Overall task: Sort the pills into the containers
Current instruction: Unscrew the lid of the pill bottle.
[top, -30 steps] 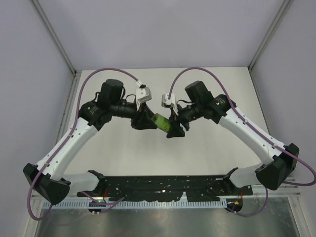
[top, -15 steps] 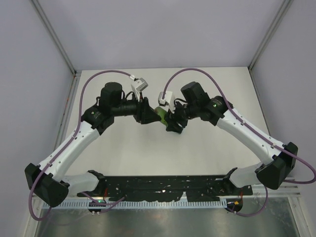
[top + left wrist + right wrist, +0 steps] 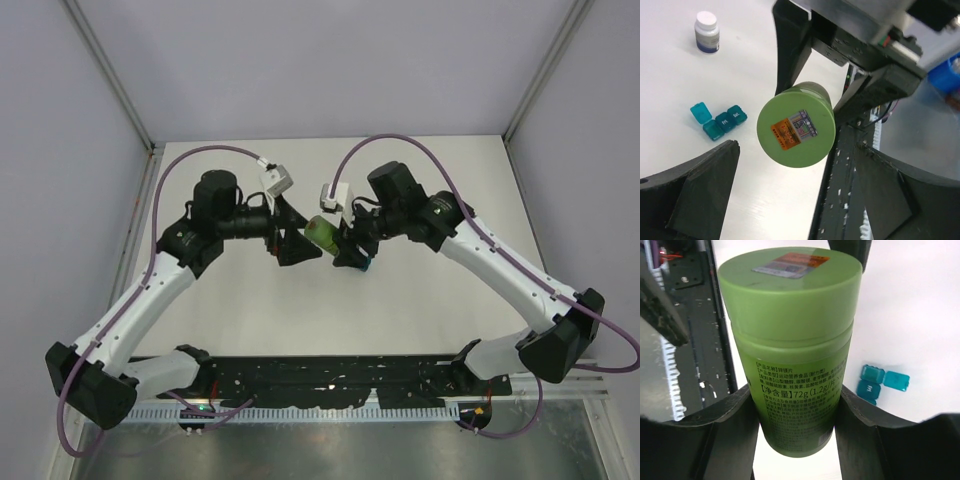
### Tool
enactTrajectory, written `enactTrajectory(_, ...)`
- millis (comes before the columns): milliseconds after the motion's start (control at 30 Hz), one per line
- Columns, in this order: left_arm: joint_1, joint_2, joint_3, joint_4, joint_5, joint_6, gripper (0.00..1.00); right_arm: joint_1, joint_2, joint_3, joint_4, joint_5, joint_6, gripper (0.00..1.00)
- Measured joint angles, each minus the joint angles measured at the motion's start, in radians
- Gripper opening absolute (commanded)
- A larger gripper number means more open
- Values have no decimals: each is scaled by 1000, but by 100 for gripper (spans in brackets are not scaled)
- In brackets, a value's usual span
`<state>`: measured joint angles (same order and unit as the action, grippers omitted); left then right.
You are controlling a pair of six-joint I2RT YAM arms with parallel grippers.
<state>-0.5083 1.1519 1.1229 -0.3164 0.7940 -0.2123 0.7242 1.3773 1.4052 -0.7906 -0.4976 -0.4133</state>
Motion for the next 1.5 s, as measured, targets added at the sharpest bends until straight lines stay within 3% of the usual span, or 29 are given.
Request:
enactTrajectory(133,0,-51,7,-88,73,232,99,-1,16,56,-76,-122,-45,5)
enactTrajectory(300,-2,-65,50,-161,143,398,99,-1,53,106,-171,-244,-105,5)
enactTrajectory(467,-23,-65,64,-171,185,438,83,-1,87,112,-238,-320,-139,5)
enactTrajectory(600,-41,-65,64,-164,201,426,58,-1,92,114,-261,-346,-153,6)
enactTrajectory(667,-44,-63,64,-157,205,415,41,-1,92,117,-266,-353,-156,6)
enactTrajectory(767,-46,-53,64,-147,214,393,2,-1,92,118,-274,-354,-153,5)
enactTrajectory(900,-46,-39,63,-127,204,351,0,-6,92,118,-269,-322,-129,5)
enactTrajectory(1200,-39,-4,53,-64,-22,70,0,0,91,116,-175,-82,-63,5)
enactTrajectory(1233,-39,0,56,-63,-60,26,14,3,91,115,-155,-36,-54,6)
enactTrajectory(1367,-39,22,95,-69,-171,-97,87,14,91,115,-89,76,-16,5)
enactTrajectory(1400,-39,23,98,-66,-191,-127,99,17,91,115,-72,95,3,5)
enactTrajectory(1500,-36,19,96,-77,-198,-153,100,10,89,115,-42,150,41,6)
